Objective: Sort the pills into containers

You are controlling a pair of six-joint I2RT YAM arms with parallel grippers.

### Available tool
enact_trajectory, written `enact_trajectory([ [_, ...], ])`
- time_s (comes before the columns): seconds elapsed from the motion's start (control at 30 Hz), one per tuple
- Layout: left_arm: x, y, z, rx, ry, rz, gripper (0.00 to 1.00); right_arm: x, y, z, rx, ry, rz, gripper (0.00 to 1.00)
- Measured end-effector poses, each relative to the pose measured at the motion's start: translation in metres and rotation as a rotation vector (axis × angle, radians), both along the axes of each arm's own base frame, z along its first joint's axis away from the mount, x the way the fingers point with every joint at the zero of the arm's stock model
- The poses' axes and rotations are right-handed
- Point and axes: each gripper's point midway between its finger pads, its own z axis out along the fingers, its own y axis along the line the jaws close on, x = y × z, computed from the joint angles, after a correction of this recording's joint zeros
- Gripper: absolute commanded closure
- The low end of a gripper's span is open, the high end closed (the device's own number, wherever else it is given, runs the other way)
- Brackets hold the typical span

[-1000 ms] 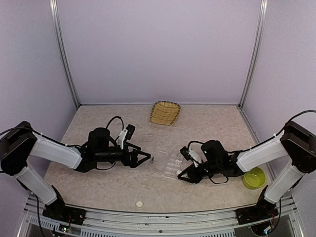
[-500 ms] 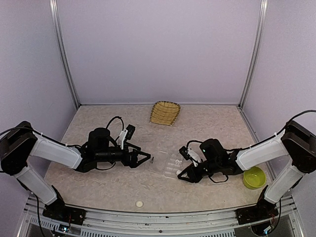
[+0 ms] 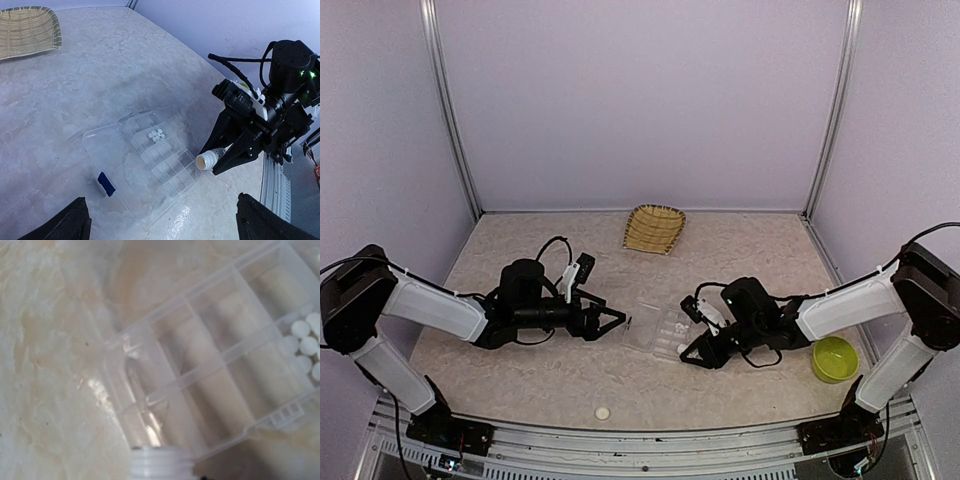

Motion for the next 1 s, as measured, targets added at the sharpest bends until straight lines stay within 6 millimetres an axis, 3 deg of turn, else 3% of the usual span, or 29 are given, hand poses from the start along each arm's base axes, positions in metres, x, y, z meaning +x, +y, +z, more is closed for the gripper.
enact_trajectory([
  [1.0, 0.0009, -0.0024, 0.0018, -0.004, 0.000, -0.007, 0.01, -0.0024, -0.0055, 0.0009, -0.052, 0.010, 0.011, 0.93],
])
